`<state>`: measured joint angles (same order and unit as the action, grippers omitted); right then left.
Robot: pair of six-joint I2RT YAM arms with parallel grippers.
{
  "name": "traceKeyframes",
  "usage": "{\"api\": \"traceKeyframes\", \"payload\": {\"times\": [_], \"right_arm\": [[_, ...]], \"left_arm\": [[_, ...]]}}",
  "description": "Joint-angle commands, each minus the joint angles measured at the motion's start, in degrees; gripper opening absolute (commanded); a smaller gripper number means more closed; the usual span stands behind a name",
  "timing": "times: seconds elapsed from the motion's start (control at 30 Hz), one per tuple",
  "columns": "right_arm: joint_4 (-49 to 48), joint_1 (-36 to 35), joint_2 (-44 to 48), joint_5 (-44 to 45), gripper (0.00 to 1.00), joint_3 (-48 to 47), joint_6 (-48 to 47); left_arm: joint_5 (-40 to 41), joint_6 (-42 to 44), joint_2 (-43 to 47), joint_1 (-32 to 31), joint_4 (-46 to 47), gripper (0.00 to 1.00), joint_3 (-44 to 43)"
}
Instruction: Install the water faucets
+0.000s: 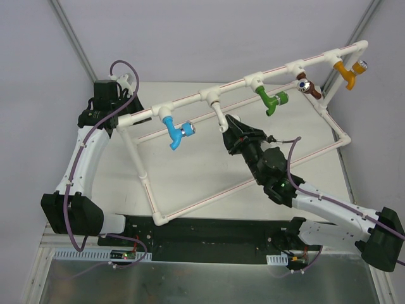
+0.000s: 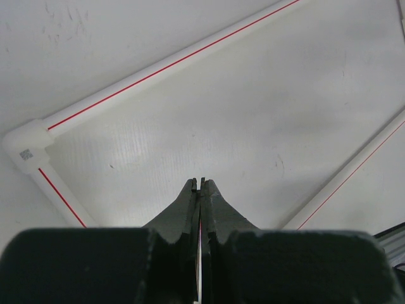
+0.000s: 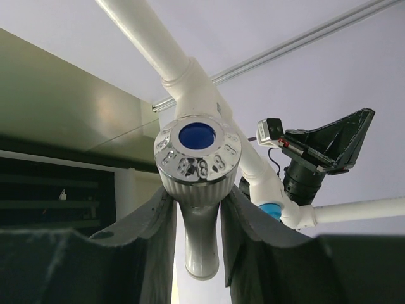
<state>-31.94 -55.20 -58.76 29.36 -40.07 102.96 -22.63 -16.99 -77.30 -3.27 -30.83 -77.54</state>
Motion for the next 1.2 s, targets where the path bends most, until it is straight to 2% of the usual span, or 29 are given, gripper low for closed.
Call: {"api": "traceKeyframes", "payload": {"times": [0.0, 0.37, 0.57, 0.67, 0.83, 0.93, 0.97, 1.07, 1.17], "right_arm": [[1.1, -1.1, -0.8, -10.4, 0.35, 2.8, 1.7], [1.0, -1.1, 7.1, -9.5, 0.48, 5.8, -5.2], [3.8, -1.1, 15.6, -6.9, 0.49, 11.0, -9.1], [8.4, -1.1, 21.0, -5.2, 0.49, 11.9, -16.4], [23.4, -1.1, 27.6, -3.7, 0.49, 6.1, -38.5], [33.4, -1.1, 27.3, -5.7, 0.53, -2.1, -58.0], [36.5, -1.1, 26.3, -7.3, 0.54, -4.8, -67.0], [40.8, -1.2, 23.6, -12.7, 0.61, -9.7, -87.9], [38.9, -1.4, 22.8, -13.5, 0.63, -9.6, -102.5]], "left_arm": [[-1.0, -0.4, -2.9, -1.9, -1.8, 0.0, 2.5], [-1.1, -0.4, -3.0, -1.8, -1.8, 0.0, 2.6], [-0.9, -0.4, -2.9, -1.8, -1.8, 0.0, 2.6], [-1.0, -0.4, -2.9, -1.8, -1.8, 0.0, 2.6], [-1.0, -0.4, -2.9, -1.8, -1.8, 0.0, 2.6], [-1.1, -0.4, -2.9, -1.8, -1.8, 0.0, 2.6], [-1.2, -0.5, -2.9, -1.8, -1.8, 0.0, 2.6], [-1.1, -0.5, -3.0, -1.8, -1.8, 0.0, 2.5], [-1.2, -0.5, -3.0, -1.8, -1.8, 0.0, 2.6]]}}
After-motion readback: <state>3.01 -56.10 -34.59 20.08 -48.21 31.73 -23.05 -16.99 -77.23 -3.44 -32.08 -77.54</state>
